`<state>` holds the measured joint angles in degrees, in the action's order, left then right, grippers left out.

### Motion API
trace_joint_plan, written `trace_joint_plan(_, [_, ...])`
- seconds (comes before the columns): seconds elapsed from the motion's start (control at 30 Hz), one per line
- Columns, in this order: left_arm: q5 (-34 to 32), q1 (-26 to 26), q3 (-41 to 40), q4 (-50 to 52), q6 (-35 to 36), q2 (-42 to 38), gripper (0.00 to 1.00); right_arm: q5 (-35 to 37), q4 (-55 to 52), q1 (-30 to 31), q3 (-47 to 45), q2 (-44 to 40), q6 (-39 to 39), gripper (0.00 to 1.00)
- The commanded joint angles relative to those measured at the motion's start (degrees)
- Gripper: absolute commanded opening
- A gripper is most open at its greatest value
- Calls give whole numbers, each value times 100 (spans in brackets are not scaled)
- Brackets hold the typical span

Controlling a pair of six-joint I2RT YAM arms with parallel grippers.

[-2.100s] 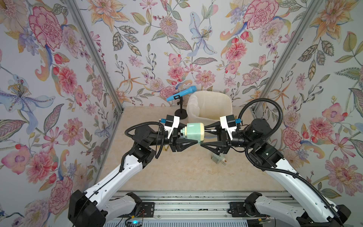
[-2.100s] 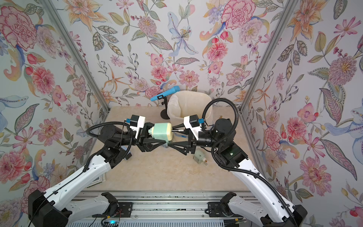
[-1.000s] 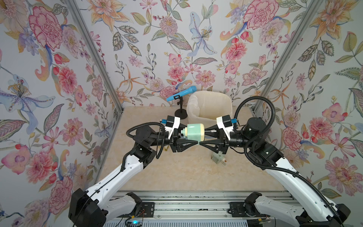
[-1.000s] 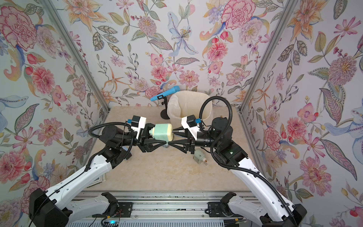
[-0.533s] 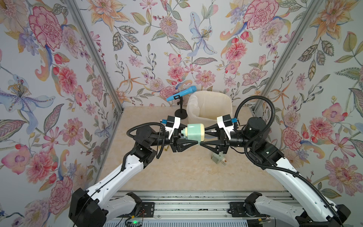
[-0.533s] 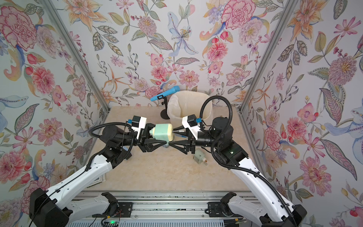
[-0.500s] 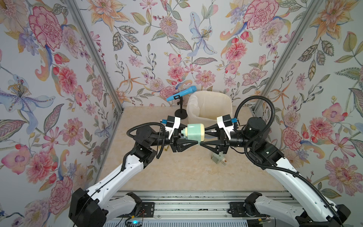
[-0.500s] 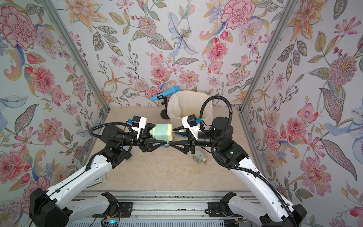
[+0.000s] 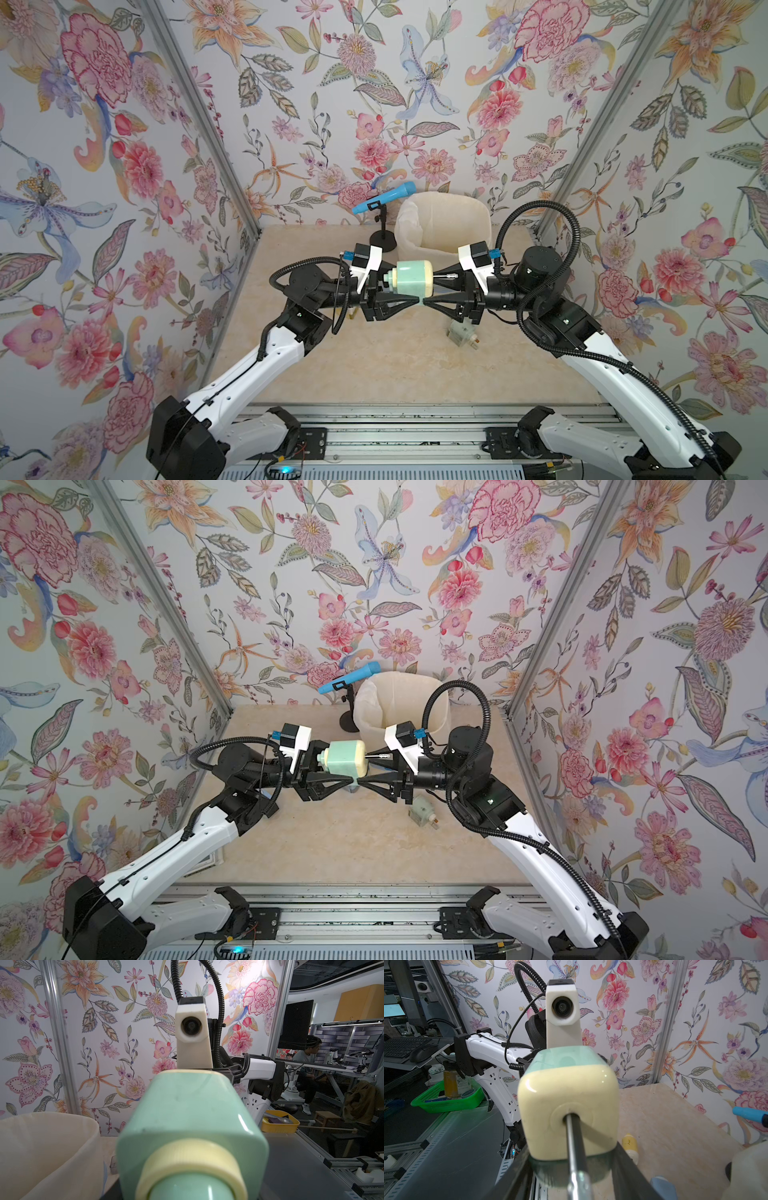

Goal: Take out the pencil sharpener tray and clean the shavings
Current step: Open the container of the pencil sharpener, then place the pencil sharpener at the center of the board.

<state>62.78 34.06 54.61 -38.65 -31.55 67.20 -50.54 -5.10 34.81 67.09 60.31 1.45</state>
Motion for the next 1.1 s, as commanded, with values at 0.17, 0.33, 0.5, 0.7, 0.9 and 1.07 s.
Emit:
trace_joint_plan(0.17, [164,-256,155,-284,105,-23,27,-42,-61,-344,2,-284,256,40])
trace_joint_plan(0.33, [242,-386,154,-311,49,-31,26,-126,-61,-496,39,-362,297,38])
trace_joint_plan(0.5, [286,-519,146,-323,44,-136,27,-172,-61,-596,82,-389,311,38])
trace_joint_plan(0.7, [279,-906,56,-296,35,-284,28,-129,-61,-834,50,-530,319,38])
trace_joint_plan(0.9, [-283,-1495,-84,149,273,-306,29,47,-114,-1017,-125,-638,352,38])
trace_joint_plan(1.07, [-1950,-1858,-2,1266,1474,-149,35,139,-118,-1071,-211,-721,406,38])
